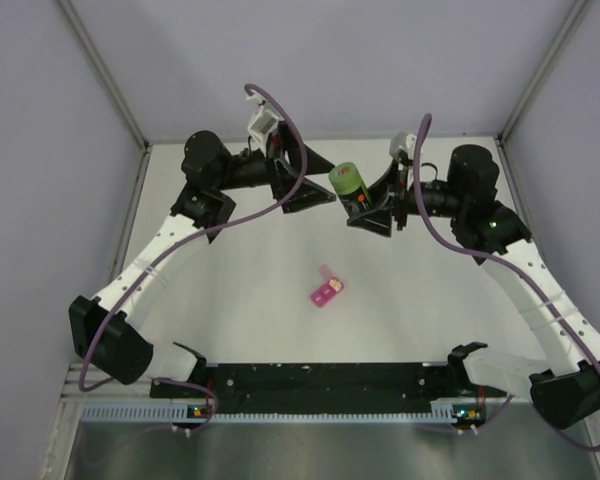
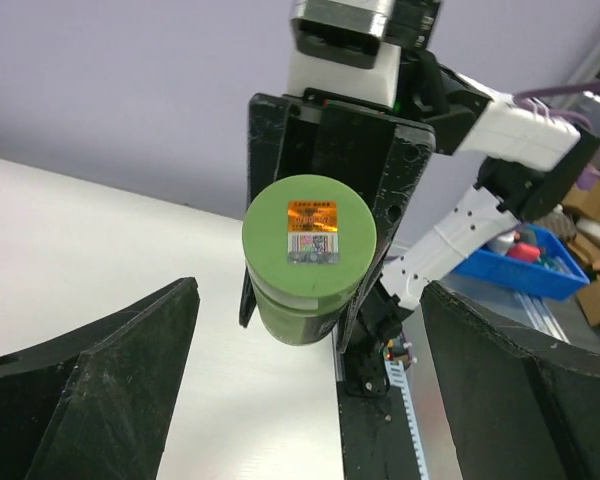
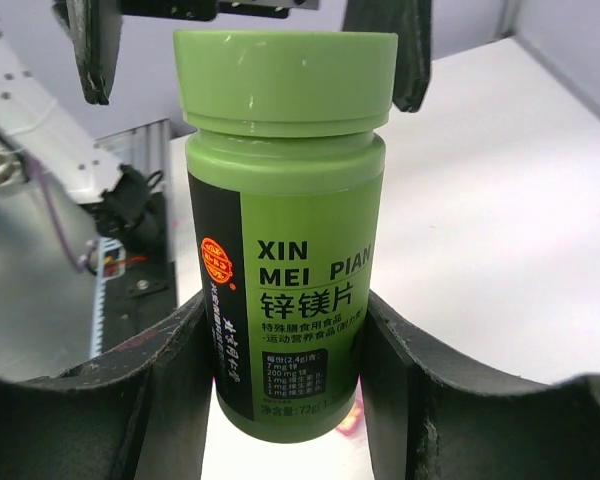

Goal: Sort the pills into containers
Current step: Screw the lid of the pill bottle onto the pill bottle.

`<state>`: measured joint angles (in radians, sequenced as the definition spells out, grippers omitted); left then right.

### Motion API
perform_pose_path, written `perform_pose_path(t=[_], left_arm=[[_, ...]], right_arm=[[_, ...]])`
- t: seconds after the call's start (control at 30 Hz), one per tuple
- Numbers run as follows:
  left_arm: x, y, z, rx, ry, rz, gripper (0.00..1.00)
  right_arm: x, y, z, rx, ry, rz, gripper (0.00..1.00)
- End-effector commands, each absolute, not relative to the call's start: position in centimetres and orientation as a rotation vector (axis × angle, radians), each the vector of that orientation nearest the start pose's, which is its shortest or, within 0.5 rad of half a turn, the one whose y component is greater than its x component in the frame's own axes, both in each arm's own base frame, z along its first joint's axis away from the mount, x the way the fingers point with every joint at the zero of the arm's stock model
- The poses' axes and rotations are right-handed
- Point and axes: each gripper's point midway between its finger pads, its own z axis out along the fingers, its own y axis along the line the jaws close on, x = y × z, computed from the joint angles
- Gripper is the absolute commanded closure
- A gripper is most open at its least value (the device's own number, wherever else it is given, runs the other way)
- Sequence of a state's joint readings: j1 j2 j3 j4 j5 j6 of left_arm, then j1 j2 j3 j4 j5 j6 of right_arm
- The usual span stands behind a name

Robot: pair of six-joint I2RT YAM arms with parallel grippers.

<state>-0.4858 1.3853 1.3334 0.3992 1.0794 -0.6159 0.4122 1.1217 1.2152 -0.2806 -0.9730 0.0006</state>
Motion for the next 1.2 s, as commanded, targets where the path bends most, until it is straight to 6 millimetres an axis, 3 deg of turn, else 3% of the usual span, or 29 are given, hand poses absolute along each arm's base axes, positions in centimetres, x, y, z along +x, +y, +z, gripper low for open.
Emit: perform_pose_path(t=[0.0, 0.33, 0.5, 0.83, 1.17], left_arm=[[25.8, -30.8, 46.3, 0.784, 1.315, -1.495, 0.01], [28.0, -31.4, 48.0, 0.667, 1.355, -1.509, 0.01], [29.7, -31.9, 47.2, 0.628, 1.403, -1.453, 0.01], [30.7, -34.0, 46.7, 0.632, 1.443, -1.399, 0.01], [30.8, -34.8, 46.0, 0.653, 1.464, -1.374, 0.17]], right_arm=[[24.8, 24.7, 39.3, -0.966, 1.438, 0.941, 1.00], [28.1, 24.2, 39.2, -0.846, 1.515, 0.797, 1.00], [28.7, 24.3, 39.1, -0.820, 1.534, 0.789, 1.00], [29.0, 24.5, 38.5, -0.813, 1.553, 0.796, 1.00], [28.9, 24.5, 38.2, -0.816, 1.558, 0.799, 1.00]])
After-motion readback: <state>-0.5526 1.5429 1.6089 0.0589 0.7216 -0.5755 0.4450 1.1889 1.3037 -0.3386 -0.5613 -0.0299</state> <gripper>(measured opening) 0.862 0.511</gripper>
